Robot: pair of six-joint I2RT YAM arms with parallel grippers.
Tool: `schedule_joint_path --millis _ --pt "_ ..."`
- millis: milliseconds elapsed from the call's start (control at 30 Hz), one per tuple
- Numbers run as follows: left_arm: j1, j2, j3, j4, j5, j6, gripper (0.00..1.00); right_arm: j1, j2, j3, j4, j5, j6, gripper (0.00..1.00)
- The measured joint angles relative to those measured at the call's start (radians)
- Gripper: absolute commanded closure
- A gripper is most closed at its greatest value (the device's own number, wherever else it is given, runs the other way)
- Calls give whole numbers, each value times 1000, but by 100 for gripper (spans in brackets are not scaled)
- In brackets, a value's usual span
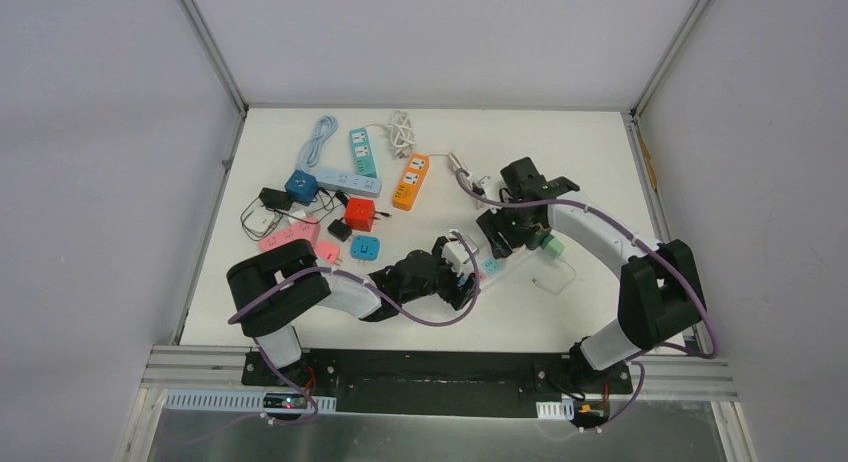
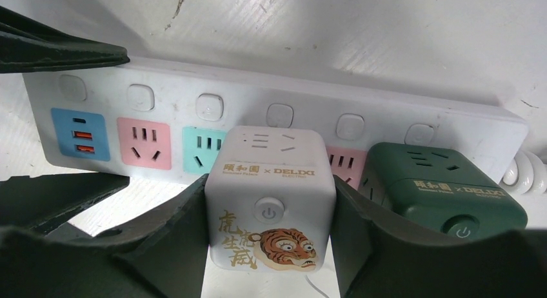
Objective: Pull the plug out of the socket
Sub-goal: Remove the plug from the socket.
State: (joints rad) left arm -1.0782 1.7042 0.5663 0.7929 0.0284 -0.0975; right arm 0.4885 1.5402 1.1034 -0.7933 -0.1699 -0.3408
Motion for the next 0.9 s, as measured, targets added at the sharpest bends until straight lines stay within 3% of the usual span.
schedule_joint_path --millis 400,900 --pt "0 9 7 1 1 -7 100 -32 14 13 -20 -77 -19 100" --pt "0 35 32 5 2 -16 100 -12 -10 20 -50 26 -16 100"
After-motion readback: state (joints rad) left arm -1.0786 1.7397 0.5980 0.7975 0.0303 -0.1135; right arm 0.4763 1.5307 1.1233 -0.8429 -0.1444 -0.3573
